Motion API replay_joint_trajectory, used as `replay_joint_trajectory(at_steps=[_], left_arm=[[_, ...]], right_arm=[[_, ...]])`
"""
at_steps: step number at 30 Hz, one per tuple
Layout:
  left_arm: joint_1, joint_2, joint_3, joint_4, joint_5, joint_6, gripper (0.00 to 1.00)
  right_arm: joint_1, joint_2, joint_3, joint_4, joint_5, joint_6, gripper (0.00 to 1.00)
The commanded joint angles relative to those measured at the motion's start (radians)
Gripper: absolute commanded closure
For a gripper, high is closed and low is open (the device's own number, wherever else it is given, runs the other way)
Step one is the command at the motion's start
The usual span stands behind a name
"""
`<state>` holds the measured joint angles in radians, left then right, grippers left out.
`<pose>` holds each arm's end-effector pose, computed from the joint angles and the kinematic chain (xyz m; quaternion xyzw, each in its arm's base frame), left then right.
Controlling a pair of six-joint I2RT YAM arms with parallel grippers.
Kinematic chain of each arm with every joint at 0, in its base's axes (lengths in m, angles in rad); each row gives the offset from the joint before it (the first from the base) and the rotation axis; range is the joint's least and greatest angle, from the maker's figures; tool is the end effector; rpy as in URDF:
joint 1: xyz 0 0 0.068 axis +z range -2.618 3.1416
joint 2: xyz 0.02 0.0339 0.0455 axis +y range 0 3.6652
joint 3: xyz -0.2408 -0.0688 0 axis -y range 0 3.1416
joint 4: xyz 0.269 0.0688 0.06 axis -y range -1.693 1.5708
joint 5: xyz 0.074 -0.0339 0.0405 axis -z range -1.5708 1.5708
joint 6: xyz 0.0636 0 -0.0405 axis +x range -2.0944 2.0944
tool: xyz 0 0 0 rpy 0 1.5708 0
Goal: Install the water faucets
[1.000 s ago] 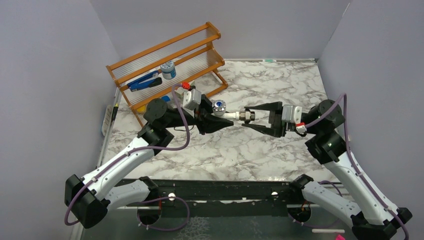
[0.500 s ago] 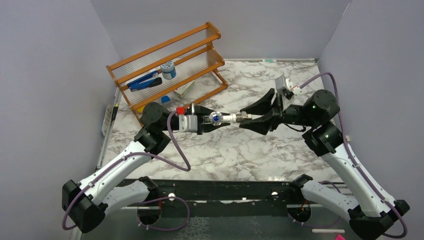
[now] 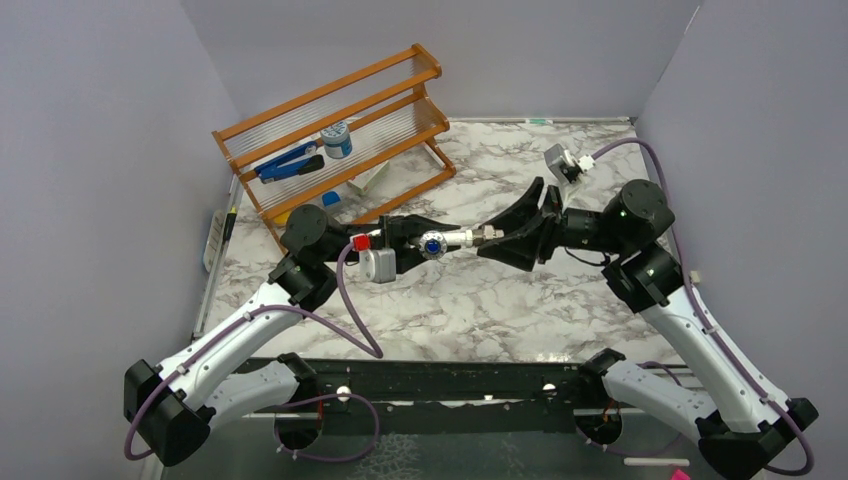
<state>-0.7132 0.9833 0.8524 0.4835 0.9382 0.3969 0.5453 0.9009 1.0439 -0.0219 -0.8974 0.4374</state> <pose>0.1675 -0.2127 0.3768 0.5841 0.2383 -0.3706 0.6817 0.1803 0.1675 0.4137 -0.3565 0.5790 0.5718 0.4590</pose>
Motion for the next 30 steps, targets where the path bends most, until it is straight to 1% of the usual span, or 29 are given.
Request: replay_joint_trajectory(at_steps=[1, 7, 10, 12, 17, 20, 26, 30], left_arm=[[-0.016, -0.019, 0.003, 0.086, 0.008, 0.039, 1.00], [-0.016, -0.026, -0.010, 0.084, -0.022, -0.053, 1.00], [-0.017, -0.038, -0.025, 0.084, -0.028, -0.108, 1.00], [-0.016, -0.038, -0.024, 0.084, -0.039, -0.175, 1.00], [-0.017, -0.012, 0.006, 0.084, -0.082, -0.398, 1.00], [-0.017, -0.001, 0.022, 0.084, -0.116, -0.507, 1.00], [-0.019, -0.005, 0.029, 0.085, -0.123, -0.575, 1.00], [-0.019, 0.002, 0.039, 0.087, -0.138, -0.615, 1.00]], right_arm=[[0.012, -0.007, -0.009, 0.039, 0.011, 0.029, 0.40], [0.012, -0.027, 0.041, 0.064, -0.035, -0.071, 0.27], [0.013, -0.057, 0.041, 0.079, -0.021, -0.149, 0.20], [0.012, -0.081, 0.025, 0.107, -0.010, -0.211, 0.17], [0.012, -0.131, -0.045, 0.216, -0.060, -0.420, 0.17], [0.012, -0.147, -0.078, 0.232, -0.107, -0.548, 0.17], [0.012, -0.132, -0.090, 0.159, -0.124, -0.780, 0.17], [0.013, -0.123, -0.112, 0.138, -0.113, -0.882, 0.20]])
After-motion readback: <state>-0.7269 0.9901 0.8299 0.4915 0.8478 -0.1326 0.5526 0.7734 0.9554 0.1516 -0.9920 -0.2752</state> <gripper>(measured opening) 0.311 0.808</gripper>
